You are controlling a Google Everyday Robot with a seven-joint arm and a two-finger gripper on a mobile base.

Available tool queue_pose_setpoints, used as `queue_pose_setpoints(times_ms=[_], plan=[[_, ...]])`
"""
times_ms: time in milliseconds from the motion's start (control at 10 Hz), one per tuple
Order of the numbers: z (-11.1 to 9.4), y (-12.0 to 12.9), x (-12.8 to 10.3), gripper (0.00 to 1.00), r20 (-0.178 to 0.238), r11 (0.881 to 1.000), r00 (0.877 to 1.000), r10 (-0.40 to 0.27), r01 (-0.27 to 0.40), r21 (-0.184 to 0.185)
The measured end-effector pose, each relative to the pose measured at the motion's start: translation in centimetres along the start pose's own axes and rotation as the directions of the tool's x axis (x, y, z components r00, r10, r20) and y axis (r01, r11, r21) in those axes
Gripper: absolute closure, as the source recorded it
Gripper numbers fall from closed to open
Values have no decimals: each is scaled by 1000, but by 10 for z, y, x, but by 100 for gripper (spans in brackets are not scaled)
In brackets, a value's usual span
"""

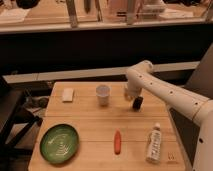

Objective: Knock the eraser over

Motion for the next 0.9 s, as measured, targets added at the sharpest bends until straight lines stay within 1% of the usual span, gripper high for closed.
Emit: queue_pose_setpoints(times_ms=[200, 400, 600, 700, 900], plan=[[2, 18, 12, 100, -1, 999, 999, 36, -36, -13], [1, 28, 20, 100, -7, 998, 998, 58, -58, -22], [-4, 47, 35, 100, -22, 995, 995, 93, -93, -41], [-6, 52, 39, 100, -25, 993, 994, 104, -105, -48], [-13, 70, 56, 100, -40, 989, 990, 135, -137, -56]])
